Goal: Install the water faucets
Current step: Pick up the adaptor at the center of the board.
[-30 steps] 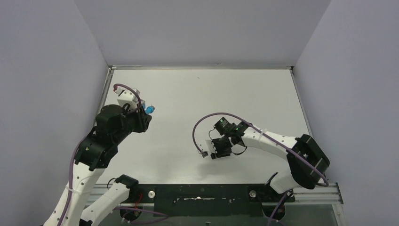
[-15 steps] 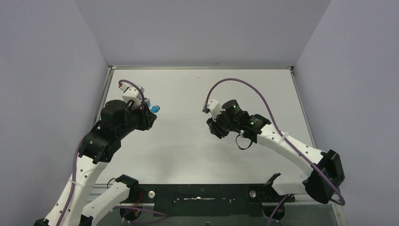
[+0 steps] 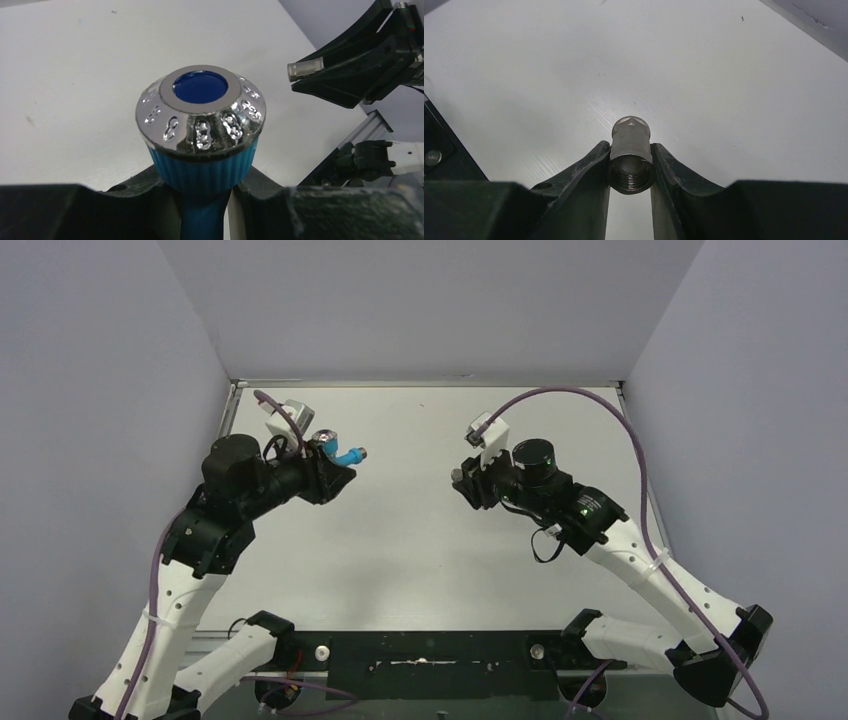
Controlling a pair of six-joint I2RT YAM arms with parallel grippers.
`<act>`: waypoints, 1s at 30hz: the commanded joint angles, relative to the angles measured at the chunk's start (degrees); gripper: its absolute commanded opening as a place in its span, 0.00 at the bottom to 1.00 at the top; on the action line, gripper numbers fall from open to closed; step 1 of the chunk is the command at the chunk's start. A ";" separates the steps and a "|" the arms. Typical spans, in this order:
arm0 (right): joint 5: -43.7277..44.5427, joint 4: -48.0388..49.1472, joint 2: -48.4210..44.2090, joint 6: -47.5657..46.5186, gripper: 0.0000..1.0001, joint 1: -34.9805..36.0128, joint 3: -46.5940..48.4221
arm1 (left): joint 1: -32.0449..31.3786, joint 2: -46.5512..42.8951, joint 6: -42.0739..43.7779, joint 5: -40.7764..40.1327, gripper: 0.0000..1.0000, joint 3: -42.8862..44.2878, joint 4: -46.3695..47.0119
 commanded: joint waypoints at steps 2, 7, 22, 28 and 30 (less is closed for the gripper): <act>1.10 8.75 -3.79 5.46 0.00 0.17 3.79 | 0.26 3.19 -2.37 11.69 0.00 7.42 8.03; 0.25 0.31 -2.90 4.08 0.00 0.01 11.18 | 0.08 5.60 -5.63 18.66 0.00 8.78 11.47; -27.96 25.56 -11.20 -25.15 0.00 4.23 4.80 | 0.00 4.29 -14.11 38.84 0.00 5.93 30.99; -29.80 26.94 -11.94 -33.93 0.00 7.13 6.76 | 0.00 4.07 -17.47 43.87 0.00 5.84 36.08; -30.58 27.18 -12.16 -36.49 0.00 8.03 6.76 | -0.13 4.05 -19.11 45.09 0.00 5.44 39.65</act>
